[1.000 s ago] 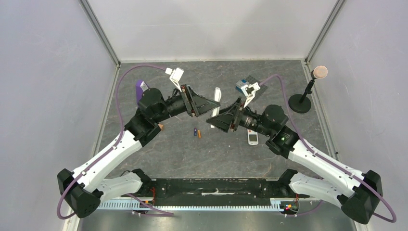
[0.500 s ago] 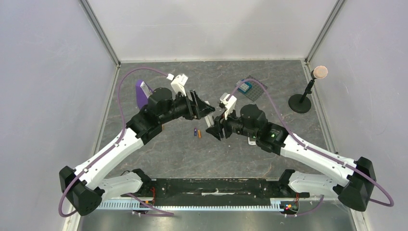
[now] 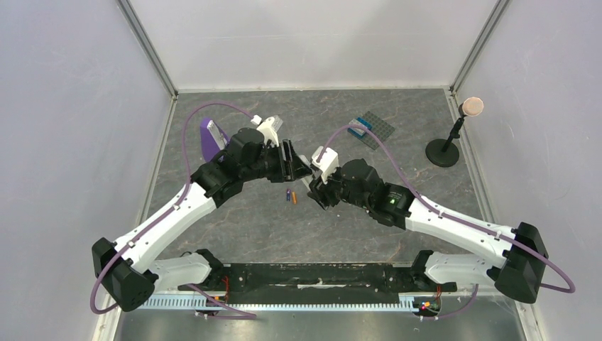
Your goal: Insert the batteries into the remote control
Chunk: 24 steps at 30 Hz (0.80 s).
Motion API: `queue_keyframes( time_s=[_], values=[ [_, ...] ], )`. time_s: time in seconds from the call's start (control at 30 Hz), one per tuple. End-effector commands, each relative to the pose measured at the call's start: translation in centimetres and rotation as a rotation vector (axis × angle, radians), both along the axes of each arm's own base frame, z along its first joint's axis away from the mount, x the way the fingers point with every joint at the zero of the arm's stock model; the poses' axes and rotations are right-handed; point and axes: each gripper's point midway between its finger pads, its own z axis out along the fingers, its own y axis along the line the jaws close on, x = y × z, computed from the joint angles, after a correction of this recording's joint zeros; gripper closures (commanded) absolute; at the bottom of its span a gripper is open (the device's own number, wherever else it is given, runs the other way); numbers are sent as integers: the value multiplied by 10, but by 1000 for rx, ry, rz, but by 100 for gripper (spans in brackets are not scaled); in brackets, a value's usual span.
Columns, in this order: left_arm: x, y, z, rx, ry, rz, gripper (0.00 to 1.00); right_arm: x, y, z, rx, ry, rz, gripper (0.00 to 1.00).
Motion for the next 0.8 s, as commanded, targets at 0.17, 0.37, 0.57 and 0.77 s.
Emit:
queue_keyframes(
  time_s=[0.17, 0.37, 0.57, 0.77],
  values=[
    [-8, 8, 6, 0, -11, 0, 52, 5, 11, 28, 50, -78, 37, 78],
    [-9, 4, 5, -7, 5, -12, 52, -1, 14, 25, 23, -106, 110, 79],
    [-13, 3, -1, -12, 33, -22, 55, -3, 14, 21, -4, -119, 139, 79],
    [-17, -5, -4, -44, 65, -54, 61, -3, 12, 21, -8, -138, 145, 79]
  ],
)
